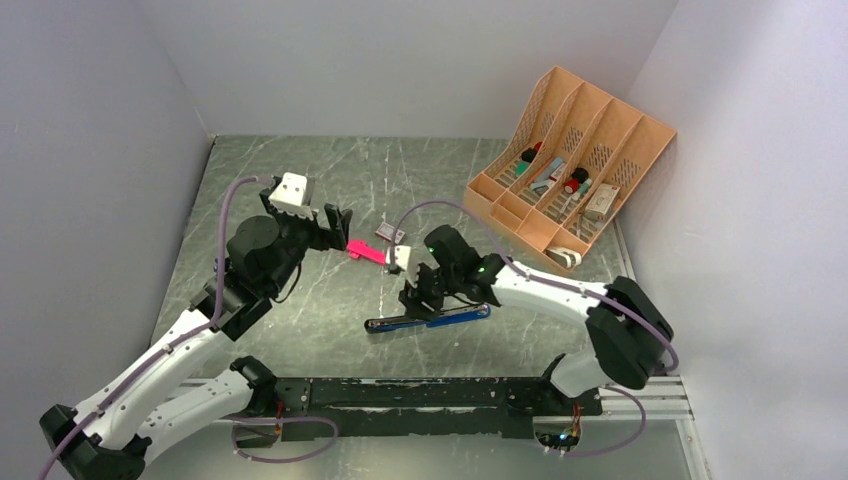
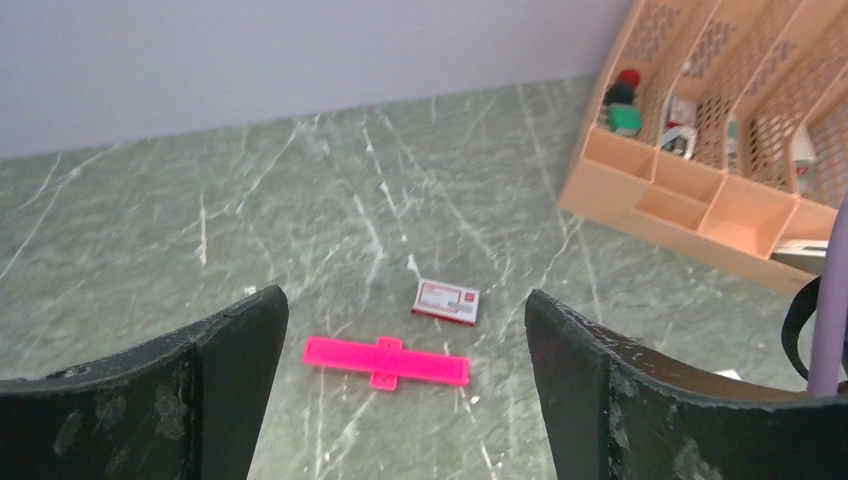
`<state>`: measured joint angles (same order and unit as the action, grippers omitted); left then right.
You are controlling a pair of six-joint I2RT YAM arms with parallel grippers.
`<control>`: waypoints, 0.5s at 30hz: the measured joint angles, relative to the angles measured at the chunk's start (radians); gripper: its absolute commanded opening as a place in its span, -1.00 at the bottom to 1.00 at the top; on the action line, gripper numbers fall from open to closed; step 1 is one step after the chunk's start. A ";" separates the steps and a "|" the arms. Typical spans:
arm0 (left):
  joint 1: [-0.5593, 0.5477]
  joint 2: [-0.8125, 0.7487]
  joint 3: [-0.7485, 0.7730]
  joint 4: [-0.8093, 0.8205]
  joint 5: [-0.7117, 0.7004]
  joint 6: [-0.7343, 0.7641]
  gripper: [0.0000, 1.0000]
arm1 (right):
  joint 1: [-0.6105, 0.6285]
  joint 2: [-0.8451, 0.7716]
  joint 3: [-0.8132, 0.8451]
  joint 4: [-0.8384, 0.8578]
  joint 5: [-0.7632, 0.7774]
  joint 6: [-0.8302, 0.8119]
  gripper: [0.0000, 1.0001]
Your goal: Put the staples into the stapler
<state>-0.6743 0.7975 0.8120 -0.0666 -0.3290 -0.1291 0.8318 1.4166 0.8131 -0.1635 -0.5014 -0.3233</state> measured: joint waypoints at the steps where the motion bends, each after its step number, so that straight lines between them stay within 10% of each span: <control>1: 0.013 -0.001 -0.010 -0.008 0.001 -0.004 0.83 | 0.010 0.026 0.015 -0.032 0.008 -0.031 0.14; 15: 0.051 0.005 -0.017 -0.040 0.037 -0.018 0.82 | 0.063 0.149 0.032 -0.145 0.092 -0.197 0.03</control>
<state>-0.6231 0.8028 0.7952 -0.1062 -0.2916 -0.1467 0.8948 1.5658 0.8455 -0.3088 -0.4091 -0.5205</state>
